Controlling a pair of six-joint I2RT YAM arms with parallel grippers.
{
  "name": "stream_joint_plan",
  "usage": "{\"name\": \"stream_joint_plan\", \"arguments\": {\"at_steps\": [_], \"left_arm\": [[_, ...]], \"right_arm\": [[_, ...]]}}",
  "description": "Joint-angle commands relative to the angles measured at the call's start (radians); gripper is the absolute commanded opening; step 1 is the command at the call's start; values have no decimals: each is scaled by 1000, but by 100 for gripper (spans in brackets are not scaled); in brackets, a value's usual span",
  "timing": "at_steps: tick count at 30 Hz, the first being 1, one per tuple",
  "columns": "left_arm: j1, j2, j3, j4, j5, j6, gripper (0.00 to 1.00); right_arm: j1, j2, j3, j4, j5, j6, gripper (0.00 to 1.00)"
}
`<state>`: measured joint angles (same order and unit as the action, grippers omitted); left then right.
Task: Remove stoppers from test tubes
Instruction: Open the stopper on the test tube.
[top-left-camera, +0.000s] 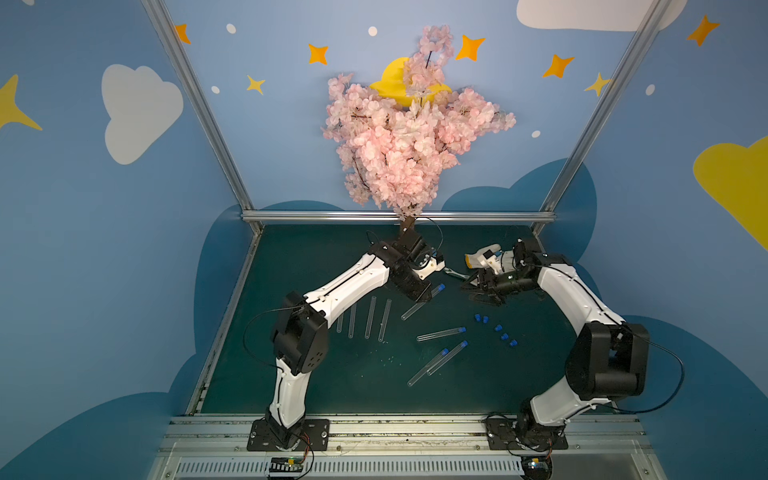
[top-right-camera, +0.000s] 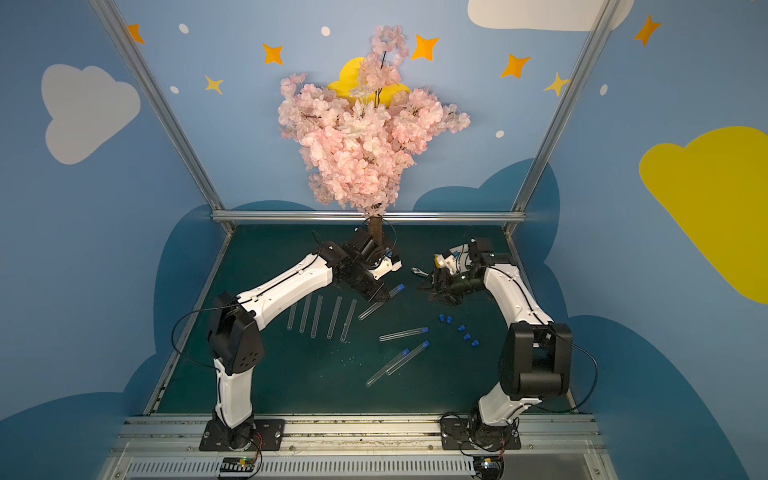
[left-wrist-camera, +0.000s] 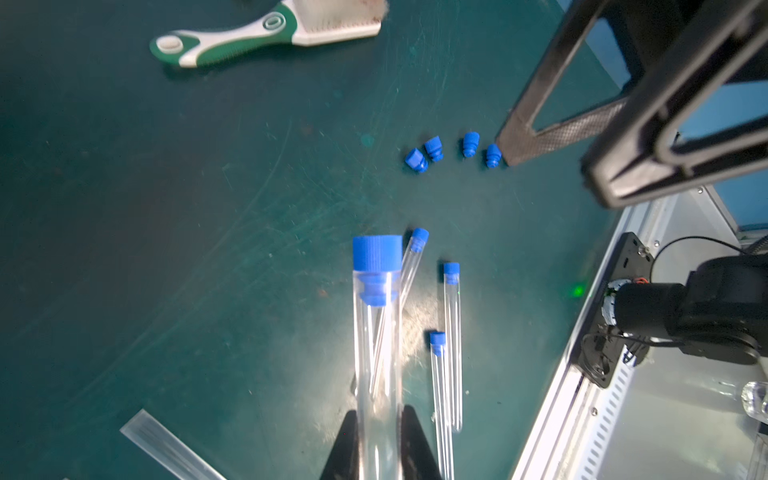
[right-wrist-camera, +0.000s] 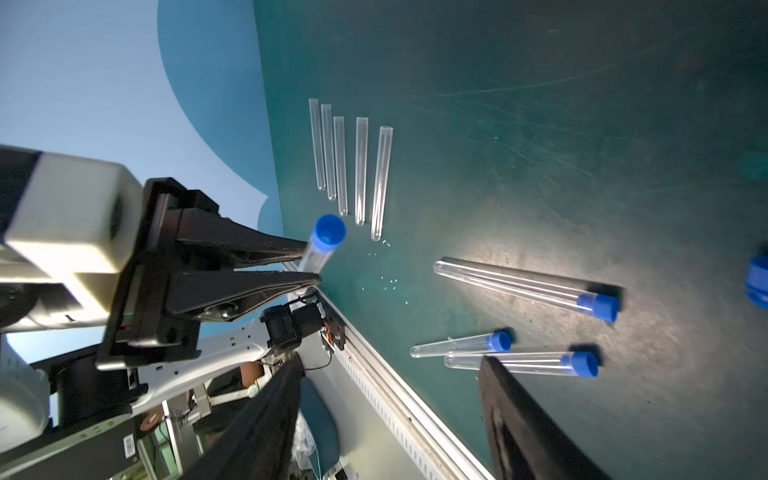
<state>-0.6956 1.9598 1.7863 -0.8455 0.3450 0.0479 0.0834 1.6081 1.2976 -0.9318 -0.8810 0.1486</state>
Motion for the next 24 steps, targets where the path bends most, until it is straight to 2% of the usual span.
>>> {"name": "stream_joint_plan", "arguments": {"at_steps": [1,6,16,24], "left_arm": [[5,-68,-71,54,26,-18,16],[4,-122,-143,72,35,-26,17],[4,-154,-171,79,56,-23,17],[7,-147,-168,84,67,-9,17]], "right_arm": [[33,27,26,40,-61,-14,63],[86,50,12,138,-111,48,59],[180,105,15,157,-138,57,56],[199,133,25,176,-147,78,38]]}}
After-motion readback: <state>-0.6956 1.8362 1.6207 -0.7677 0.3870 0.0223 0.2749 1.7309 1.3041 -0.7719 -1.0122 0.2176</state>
